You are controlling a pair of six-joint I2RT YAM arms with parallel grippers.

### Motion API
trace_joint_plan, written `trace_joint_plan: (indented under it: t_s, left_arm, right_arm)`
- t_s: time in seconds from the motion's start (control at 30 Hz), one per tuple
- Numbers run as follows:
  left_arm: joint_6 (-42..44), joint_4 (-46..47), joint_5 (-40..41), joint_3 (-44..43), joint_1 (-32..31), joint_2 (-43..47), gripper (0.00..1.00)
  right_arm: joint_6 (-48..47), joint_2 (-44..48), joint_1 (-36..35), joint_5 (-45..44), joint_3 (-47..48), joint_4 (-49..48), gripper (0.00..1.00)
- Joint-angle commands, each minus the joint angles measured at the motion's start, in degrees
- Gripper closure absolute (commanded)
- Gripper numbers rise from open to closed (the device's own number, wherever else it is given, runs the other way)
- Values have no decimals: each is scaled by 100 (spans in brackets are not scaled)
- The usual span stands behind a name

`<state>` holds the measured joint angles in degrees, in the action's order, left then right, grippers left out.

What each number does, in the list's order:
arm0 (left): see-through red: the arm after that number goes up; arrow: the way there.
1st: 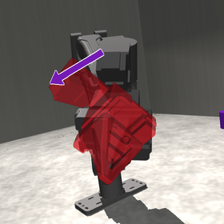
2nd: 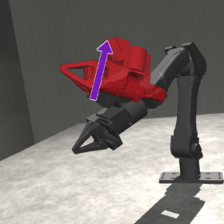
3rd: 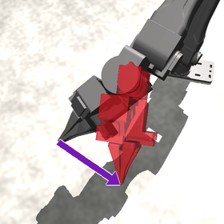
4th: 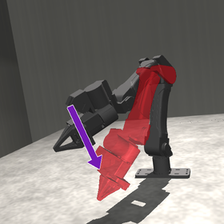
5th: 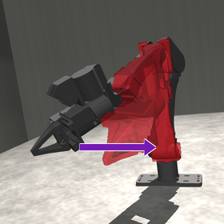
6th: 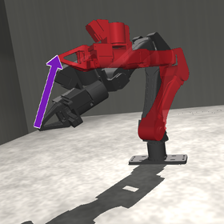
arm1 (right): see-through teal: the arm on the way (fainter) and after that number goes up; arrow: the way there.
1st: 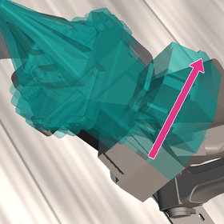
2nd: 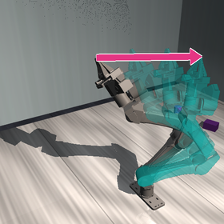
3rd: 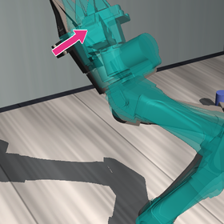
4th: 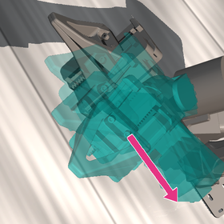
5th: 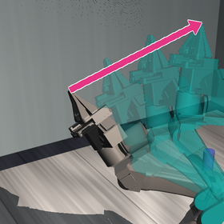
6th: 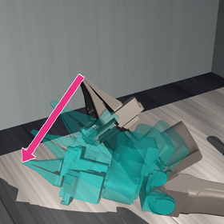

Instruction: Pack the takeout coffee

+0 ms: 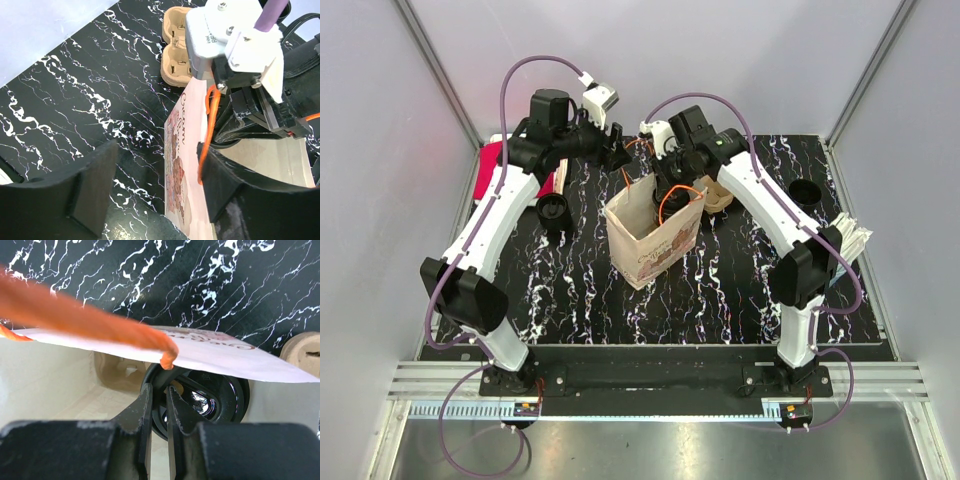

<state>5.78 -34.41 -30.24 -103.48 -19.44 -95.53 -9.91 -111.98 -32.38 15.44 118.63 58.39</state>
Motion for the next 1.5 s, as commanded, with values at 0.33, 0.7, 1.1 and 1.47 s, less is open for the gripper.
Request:
trace_joint_plan:
  t_s: [0.33, 0.7, 1.1, 1.47]
  left_arm:
    - [-24, 312, -87, 47, 2, -19, 40]
    - [-112, 313, 299, 65, 10, -71, 61]
    - [-279, 163, 1195, -102, 11, -282, 86]
    - [-279, 93, 1407, -374, 90, -572, 99]
  right_arm:
    - [-292, 476, -75, 3, -498, -768, 100]
    - [-310, 493, -75, -6, -753, -864, 100]
    - [-310, 546, -75, 29, -824, -900, 100]
    - [-362, 476, -75, 64, -877, -891, 100]
